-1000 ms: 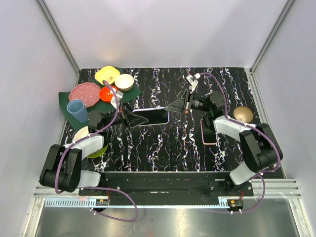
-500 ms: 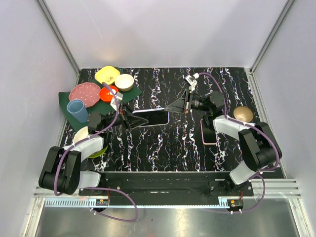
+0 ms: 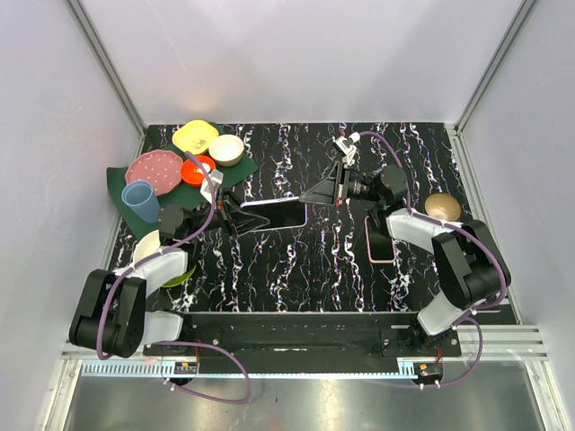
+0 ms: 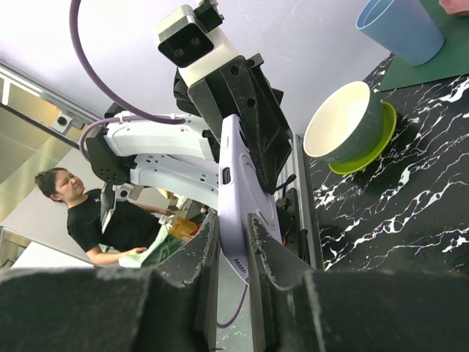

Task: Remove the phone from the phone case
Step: Remove the phone case from the phone.

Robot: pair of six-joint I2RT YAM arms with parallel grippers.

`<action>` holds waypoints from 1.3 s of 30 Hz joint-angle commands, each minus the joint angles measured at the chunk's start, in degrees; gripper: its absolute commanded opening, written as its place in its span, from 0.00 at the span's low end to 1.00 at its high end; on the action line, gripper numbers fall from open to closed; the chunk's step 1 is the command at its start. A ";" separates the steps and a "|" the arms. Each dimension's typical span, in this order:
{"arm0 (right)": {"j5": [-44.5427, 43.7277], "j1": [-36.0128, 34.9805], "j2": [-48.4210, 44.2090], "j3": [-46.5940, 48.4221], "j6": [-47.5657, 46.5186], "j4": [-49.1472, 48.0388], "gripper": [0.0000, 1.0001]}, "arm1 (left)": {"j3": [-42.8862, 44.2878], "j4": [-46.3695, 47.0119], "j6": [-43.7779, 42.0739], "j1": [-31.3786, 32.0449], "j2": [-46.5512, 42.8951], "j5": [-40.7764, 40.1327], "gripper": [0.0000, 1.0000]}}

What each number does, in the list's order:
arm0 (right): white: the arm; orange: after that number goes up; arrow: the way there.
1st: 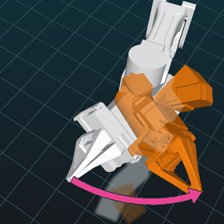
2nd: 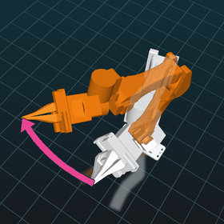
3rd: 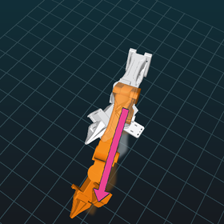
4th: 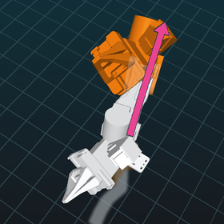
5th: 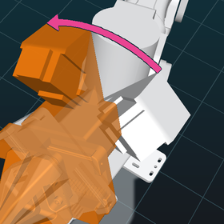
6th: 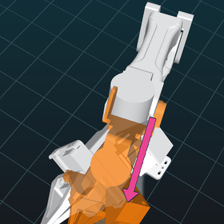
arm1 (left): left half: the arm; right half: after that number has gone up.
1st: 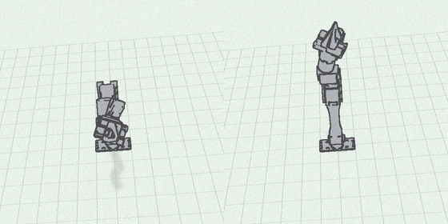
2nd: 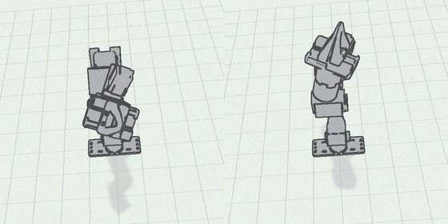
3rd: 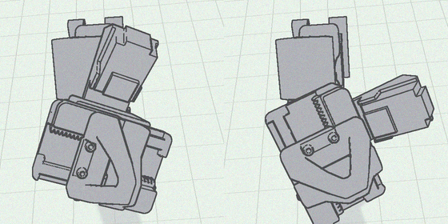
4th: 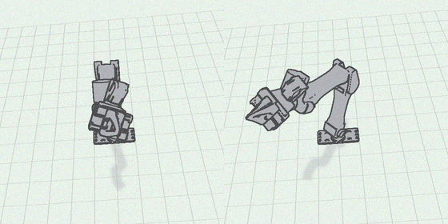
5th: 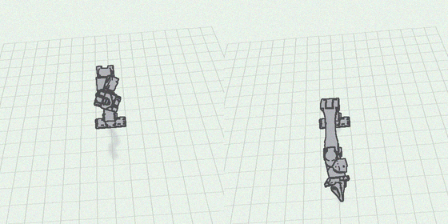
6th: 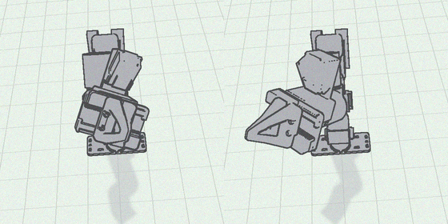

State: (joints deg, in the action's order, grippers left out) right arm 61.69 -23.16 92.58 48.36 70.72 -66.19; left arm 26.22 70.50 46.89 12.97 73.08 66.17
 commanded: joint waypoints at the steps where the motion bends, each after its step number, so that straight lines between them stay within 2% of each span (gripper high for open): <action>1: -2.63 -0.13 0.94 2.53 2.41 0.19 0.23 | -0.03 22.05 -3.48 1.71 -2.77 4.93 0.00; 5: -2.63 -0.05 0.85 2.53 2.49 0.19 0.27 | -0.11 22.14 -3.83 1.71 -2.85 4.93 0.00; 14: -2.45 -0.13 1.29 2.71 2.76 0.10 0.28 | -0.47 22.14 -4.53 1.71 -3.65 5.28 0.00; 21: -2.02 0.04 1.91 2.97 3.11 0.01 0.22 | -0.55 22.40 -4.62 1.79 -4.17 5.37 0.00; 36: -1.14 1.18 3.75 4.11 6.53 0.72 0.19 | -0.99 23.02 -5.23 1.97 -5.40 6.43 0.00; 39: -0.43 1.18 4.19 4.38 7.68 0.10 0.15 | -1.08 23.19 -5.32 1.97 -5.40 6.60 0.00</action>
State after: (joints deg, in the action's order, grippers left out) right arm 64.75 -22.87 95.35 50.24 76.82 -66.24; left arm 24.71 68.93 43.38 13.15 70.85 66.19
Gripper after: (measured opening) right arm 0.235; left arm 0.176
